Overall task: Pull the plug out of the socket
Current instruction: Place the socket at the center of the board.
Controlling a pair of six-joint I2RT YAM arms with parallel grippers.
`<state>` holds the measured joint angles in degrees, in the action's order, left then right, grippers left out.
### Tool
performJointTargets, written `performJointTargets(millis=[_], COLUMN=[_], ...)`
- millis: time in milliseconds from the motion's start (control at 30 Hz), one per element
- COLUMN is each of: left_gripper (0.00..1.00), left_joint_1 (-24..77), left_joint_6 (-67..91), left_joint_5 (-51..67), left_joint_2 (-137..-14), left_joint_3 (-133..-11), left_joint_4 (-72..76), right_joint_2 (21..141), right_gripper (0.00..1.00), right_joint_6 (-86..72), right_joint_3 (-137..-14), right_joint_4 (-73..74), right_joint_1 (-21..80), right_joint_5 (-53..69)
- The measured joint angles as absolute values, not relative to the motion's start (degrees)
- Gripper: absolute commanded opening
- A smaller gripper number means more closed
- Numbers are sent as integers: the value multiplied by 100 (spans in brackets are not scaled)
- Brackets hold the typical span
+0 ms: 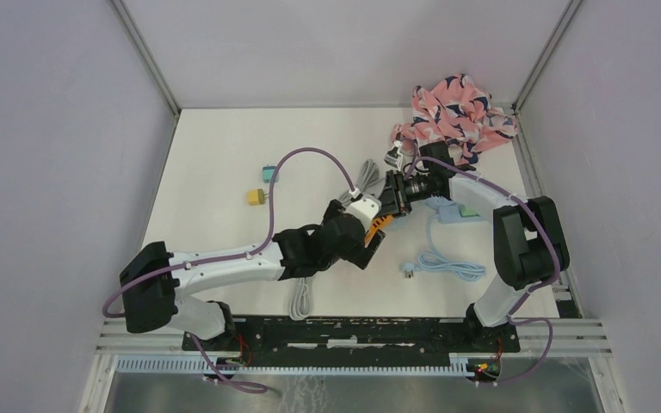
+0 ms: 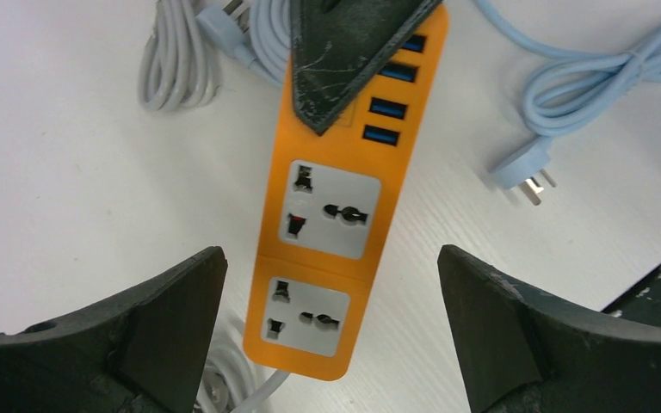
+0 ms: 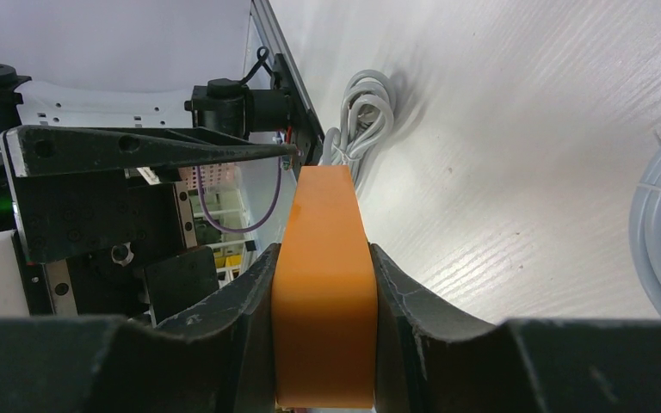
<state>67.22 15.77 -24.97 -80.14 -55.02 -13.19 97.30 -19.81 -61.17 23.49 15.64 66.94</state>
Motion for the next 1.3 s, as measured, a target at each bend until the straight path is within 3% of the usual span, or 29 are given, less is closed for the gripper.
performJointTargets(millis=[300,433,600,800,900,1133,1200,1300], left_gripper=[91,77,69,31,5,3,3,3], left_joint_1=[6722,6720,6593,6407,6366,6252,6187,5986], left_joint_6=[1330,1258,1249,1160,1120,1122,1142,1197], left_joint_5=[-2696,-2674,-2484,-2014,-1903,-1710,-1682,-1653], left_joint_2=[-8276,-8431,-8525,-8562,-8562,-8460,-8281,-7922], left_joint_3=[-5728,-5743,-5749,-5749,-5752,-5621,-5439,-5122], left_joint_4=[-1468,-1490,-1496,-1455,-1439,-1291,-1205,-1092], right_joint_2=[9730,9730,9730,9730,9730,9730,9723,9721], right_gripper=[0,0,0,0,1,66,78,87], right_joint_6=[-1979,-1970,-1968,-1933,-1918,-1942,-1957,-1940], right_joint_3=[-6117,-6117,-6117,-6119,-6119,-6123,-6141,-6176], right_joint_4=[2351,2351,2351,2318,2340,2324,2351,2355], right_joint_1=[1564,1564,1564,1564,1564,1559,1559,1564], right_joint_5=[6700,6705,6707,6678,6683,6681,6829,6956])
